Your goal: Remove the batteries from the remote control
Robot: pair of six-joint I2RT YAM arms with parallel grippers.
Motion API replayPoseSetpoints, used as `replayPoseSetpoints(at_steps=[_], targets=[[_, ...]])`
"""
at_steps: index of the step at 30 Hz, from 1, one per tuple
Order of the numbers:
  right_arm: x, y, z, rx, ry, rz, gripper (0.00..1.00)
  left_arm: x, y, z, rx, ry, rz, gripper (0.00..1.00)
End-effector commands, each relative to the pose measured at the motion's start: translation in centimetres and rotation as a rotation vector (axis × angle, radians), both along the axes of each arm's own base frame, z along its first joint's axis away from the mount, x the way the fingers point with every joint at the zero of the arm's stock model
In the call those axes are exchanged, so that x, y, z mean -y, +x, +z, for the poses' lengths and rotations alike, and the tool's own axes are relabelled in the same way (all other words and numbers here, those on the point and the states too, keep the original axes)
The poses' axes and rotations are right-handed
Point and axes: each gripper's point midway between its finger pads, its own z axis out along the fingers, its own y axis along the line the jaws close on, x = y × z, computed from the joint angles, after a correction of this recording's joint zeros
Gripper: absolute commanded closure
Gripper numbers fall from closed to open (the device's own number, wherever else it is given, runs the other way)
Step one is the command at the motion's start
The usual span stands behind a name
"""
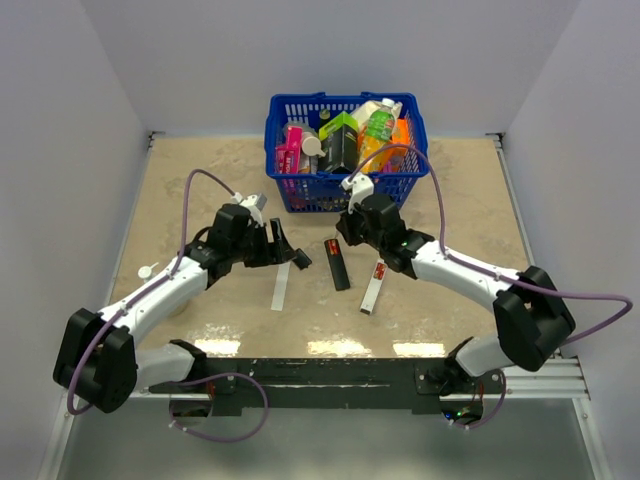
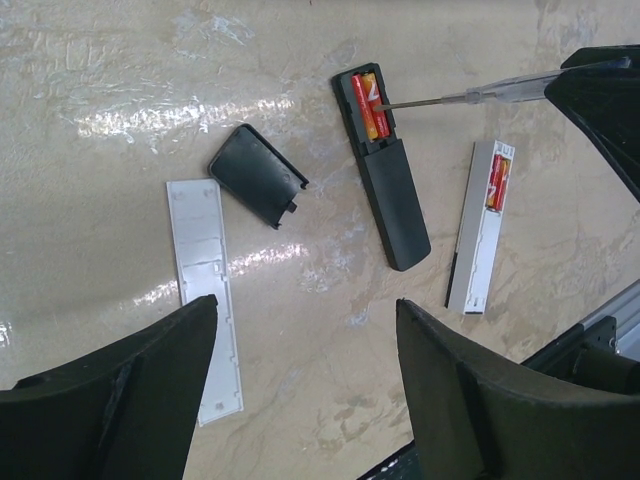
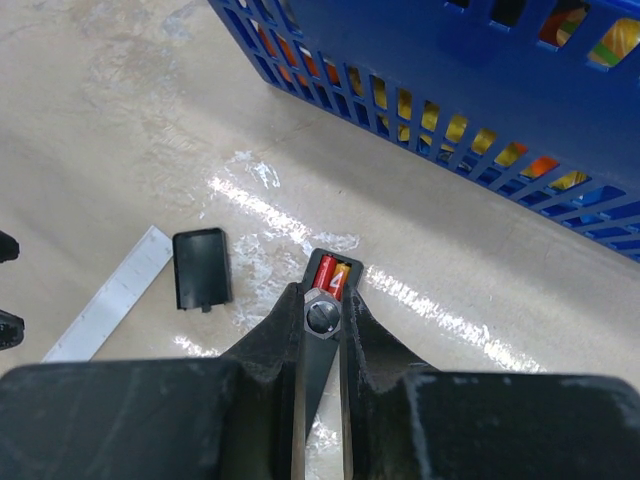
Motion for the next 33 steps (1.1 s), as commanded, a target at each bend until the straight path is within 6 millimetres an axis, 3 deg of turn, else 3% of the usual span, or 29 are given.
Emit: replayPoseSetpoints(at_steps=[1, 5, 18, 24, 33], targets=[[-0.3, 0.5, 0.8, 0.065, -0.026, 0.039, 1.0, 0.8, 0.8, 1.3, 0.049, -0.04, -0.014, 0.24], [-0.2, 0.4, 0.6, 0.075, -0.039, 0.048, 1.0, 0.9, 0.7, 1.2, 0.049, -0.046, -0.022, 0.24], [-0.9, -1.6, -3.4, -0.012, -0.046, 0.151, 1.0, 1.3, 1.1, 0.3, 0.018, -0.042, -0.038, 0.24], [-1.9, -2.5, -3.5, -0.066, -0.029, 0.213, 1.0, 1.5, 1.5, -0.9, -0.025, -0.017, -0.043, 0.24], [-1.6, -3.4, -4.2, -0.172, -0.069, 0.211, 1.0, 2.4, 2.1, -2.8, -0.094, -0.014, -0.063, 0.27]])
